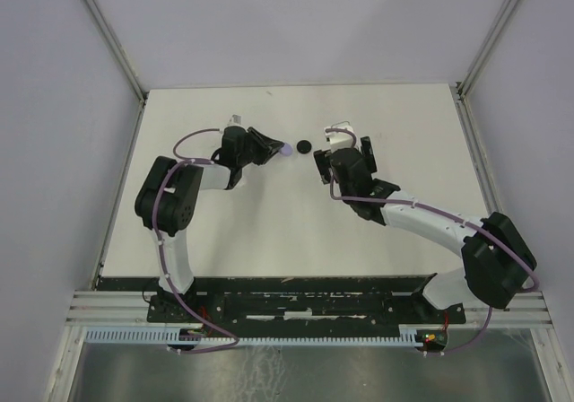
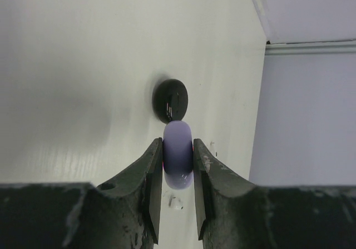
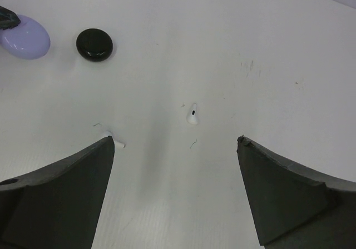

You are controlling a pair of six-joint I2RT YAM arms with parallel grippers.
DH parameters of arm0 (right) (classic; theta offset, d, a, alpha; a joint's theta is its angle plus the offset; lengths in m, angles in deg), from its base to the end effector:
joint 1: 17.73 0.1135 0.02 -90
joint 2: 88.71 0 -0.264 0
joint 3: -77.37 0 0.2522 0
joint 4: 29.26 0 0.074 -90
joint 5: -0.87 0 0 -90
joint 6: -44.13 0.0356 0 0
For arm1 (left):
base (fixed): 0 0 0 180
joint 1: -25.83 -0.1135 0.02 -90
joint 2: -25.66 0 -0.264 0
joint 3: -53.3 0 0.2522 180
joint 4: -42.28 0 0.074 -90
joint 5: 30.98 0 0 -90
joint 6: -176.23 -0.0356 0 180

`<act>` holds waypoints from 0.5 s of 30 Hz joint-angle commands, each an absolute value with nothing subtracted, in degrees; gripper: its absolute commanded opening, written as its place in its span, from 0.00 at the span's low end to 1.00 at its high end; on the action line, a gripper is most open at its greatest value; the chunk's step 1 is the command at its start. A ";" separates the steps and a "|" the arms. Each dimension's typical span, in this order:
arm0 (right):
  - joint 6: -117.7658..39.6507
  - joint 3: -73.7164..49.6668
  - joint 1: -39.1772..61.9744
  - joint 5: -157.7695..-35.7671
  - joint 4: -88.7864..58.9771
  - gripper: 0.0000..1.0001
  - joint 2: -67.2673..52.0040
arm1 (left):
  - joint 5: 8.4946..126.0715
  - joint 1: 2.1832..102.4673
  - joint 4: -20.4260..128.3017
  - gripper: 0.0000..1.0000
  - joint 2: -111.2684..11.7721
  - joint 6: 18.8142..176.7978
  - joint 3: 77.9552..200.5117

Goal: Insert the wireless bluetooth earbuds into the charging case
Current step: Place the charging case at the center of the board.

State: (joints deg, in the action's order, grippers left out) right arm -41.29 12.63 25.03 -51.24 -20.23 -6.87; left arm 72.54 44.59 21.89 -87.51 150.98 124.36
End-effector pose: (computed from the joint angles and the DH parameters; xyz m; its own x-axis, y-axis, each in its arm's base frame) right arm 0.2463 0.1980 0.2557 -0.3328 -0.2219 -0.9165 -0.1047 0.9746 -0.1979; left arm 0.3873 -0.1403 0.1469 -0.6183 -0.7187 -0.3180 -0.0958 0.4706 -0.8771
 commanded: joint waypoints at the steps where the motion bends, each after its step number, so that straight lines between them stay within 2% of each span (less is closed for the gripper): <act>1: -39.96 12.66 24.06 -51.54 -21.24 0.99 -9.33 | 69.26 44.88 26.00 0.04 -88.86 143.72 128.43; 11: -38.91 13.22 22.64 -53.06 -21.01 1.00 -10.20 | 67.23 45.07 30.17 0.14 -91.48 140.56 131.85; 15: -38.69 13.25 22.28 -53.63 -20.98 1.00 -10.14 | 66.73 45.08 31.56 0.24 -92.34 139.60 133.13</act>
State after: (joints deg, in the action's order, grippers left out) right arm -39.61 12.93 22.70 -53.10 -20.14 -8.14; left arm 68.28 44.74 30.81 -91.51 143.48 130.15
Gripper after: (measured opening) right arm 0.994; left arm 0.323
